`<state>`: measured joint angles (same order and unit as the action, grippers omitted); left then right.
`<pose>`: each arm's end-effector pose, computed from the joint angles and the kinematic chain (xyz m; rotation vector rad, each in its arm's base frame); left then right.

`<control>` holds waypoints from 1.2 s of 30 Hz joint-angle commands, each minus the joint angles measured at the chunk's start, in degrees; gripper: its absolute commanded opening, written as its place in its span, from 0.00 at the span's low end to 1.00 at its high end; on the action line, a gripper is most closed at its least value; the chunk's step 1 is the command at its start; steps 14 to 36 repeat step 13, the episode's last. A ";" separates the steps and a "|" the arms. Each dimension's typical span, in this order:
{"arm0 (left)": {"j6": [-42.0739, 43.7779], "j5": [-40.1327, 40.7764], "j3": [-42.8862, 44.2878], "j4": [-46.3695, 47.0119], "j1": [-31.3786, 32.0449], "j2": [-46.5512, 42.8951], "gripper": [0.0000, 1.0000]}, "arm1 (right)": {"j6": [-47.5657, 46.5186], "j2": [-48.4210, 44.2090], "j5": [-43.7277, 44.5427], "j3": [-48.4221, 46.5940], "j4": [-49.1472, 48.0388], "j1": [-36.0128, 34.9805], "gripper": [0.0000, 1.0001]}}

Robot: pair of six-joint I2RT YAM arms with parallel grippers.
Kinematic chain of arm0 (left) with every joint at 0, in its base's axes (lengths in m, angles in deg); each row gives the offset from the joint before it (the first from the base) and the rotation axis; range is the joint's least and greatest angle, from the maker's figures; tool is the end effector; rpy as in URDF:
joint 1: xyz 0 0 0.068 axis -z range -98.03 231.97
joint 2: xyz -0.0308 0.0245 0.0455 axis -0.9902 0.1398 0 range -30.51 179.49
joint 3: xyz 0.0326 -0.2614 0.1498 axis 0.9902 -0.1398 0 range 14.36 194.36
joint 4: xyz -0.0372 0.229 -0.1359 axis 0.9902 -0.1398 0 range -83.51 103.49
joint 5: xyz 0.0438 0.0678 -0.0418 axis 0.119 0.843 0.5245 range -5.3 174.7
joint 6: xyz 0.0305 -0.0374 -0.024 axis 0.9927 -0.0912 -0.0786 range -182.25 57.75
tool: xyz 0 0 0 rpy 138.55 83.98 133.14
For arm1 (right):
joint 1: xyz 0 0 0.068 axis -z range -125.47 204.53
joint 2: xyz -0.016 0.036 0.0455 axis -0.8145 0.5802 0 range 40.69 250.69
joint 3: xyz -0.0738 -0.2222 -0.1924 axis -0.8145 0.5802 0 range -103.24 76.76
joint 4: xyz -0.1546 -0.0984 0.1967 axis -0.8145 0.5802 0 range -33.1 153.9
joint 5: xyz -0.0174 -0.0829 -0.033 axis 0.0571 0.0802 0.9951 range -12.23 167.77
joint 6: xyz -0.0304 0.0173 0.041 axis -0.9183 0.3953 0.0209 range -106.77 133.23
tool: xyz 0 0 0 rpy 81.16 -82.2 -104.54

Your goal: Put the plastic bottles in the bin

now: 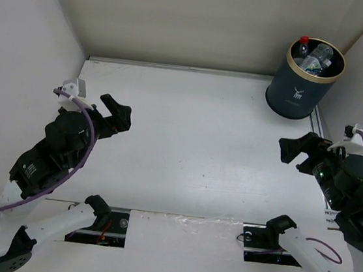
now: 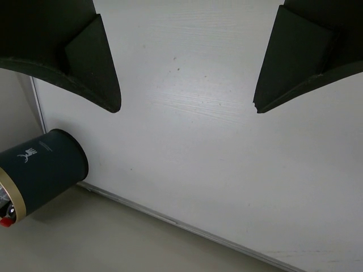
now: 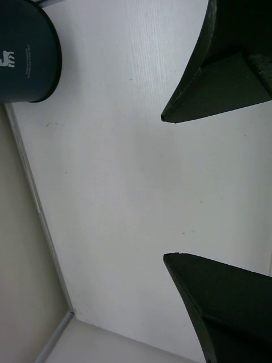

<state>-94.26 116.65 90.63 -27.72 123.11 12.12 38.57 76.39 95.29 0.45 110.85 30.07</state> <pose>0.0752 -0.0407 0.4896 -0.2818 1.6826 -0.4834 0.0393 0.0061 0.4710 0.2320 1.7910 0.3463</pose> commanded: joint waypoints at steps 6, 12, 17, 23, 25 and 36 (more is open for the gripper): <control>-3.67 0.58 -4.46 -3.25 -0.19 -5.89 1.00 | -0.91 -3.54 4.45 -0.15 4.49 -3.57 1.00; -4.20 2.51 -6.56 -3.88 -0.19 -6.51 1.00 | -0.91 -4.06 4.98 -0.15 4.41 -4.18 1.00; -4.20 2.51 -7.09 -3.88 -0.19 -6.51 1.00 | -0.91 -4.06 4.98 -0.15 4.41 -4.18 1.00; -4.20 2.51 -7.09 -3.88 -0.19 -6.51 1.00 | -0.91 -4.06 4.98 -0.15 4.41 -4.18 1.00; -4.20 2.51 -7.09 -3.88 -0.19 -6.51 1.00 | -0.91 -4.06 4.98 -0.15 4.41 -4.18 1.00; -4.20 2.51 -7.09 -3.88 -0.19 -6.51 1.00 | -0.91 -4.06 4.98 -0.15 4.41 -4.18 1.00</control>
